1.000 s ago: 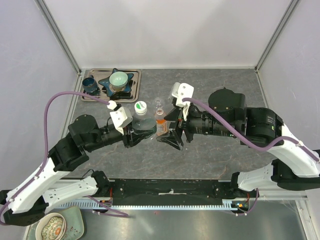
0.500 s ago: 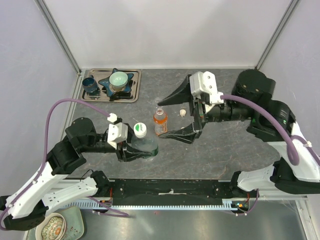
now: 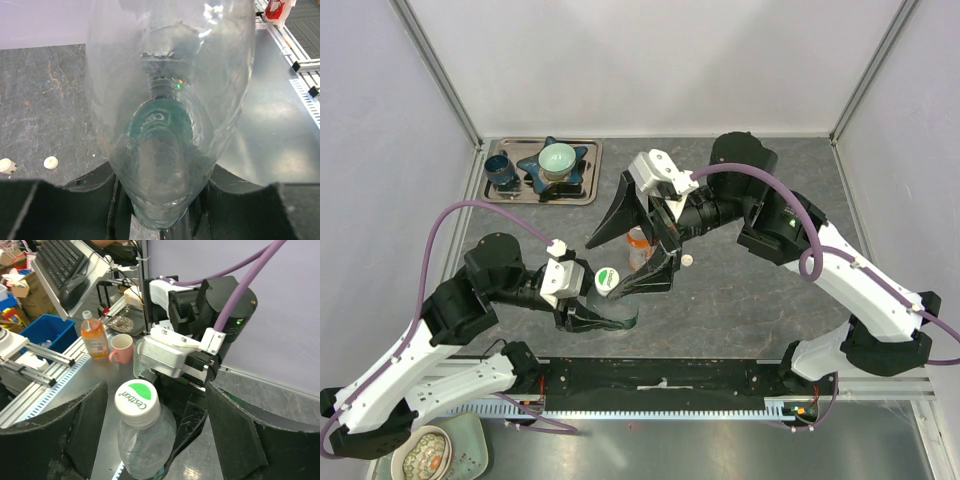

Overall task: Screw on the bottle caps
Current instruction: Screw the bottle cap onto the plastic bottle.

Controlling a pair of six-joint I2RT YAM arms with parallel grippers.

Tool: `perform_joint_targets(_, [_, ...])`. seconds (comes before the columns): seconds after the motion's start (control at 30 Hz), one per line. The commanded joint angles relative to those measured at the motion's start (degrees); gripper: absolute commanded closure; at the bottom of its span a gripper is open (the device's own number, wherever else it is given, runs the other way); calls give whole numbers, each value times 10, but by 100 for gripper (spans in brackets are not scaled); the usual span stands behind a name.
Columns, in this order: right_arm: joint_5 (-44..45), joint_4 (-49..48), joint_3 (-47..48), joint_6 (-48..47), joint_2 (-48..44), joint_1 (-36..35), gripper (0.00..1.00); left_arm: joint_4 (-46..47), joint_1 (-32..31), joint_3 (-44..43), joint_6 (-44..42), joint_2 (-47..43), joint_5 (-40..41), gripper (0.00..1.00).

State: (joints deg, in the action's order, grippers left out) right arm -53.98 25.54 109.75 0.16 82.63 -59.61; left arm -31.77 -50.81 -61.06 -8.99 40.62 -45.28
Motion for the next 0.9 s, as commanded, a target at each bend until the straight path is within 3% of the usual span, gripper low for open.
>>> perform_joint_targets(0.0, [-48,-84,-20,47,-32,2,16,9,4,-4,-16,-1,-16,64])
perform_joint_targets(0.3, [-54,-103,-45,63,-34,3,32,19,11,-7,-4,-1,-12,64])
perform_joint_targets(0.6, [-53,-110,-49,70,-27,4,34,26,14,-9,5,-2,-15,64])
perform_joint_targets(0.87, [-55,-111,-64,66,-30,5,44,46,19,-8,24,-1,-4,64])
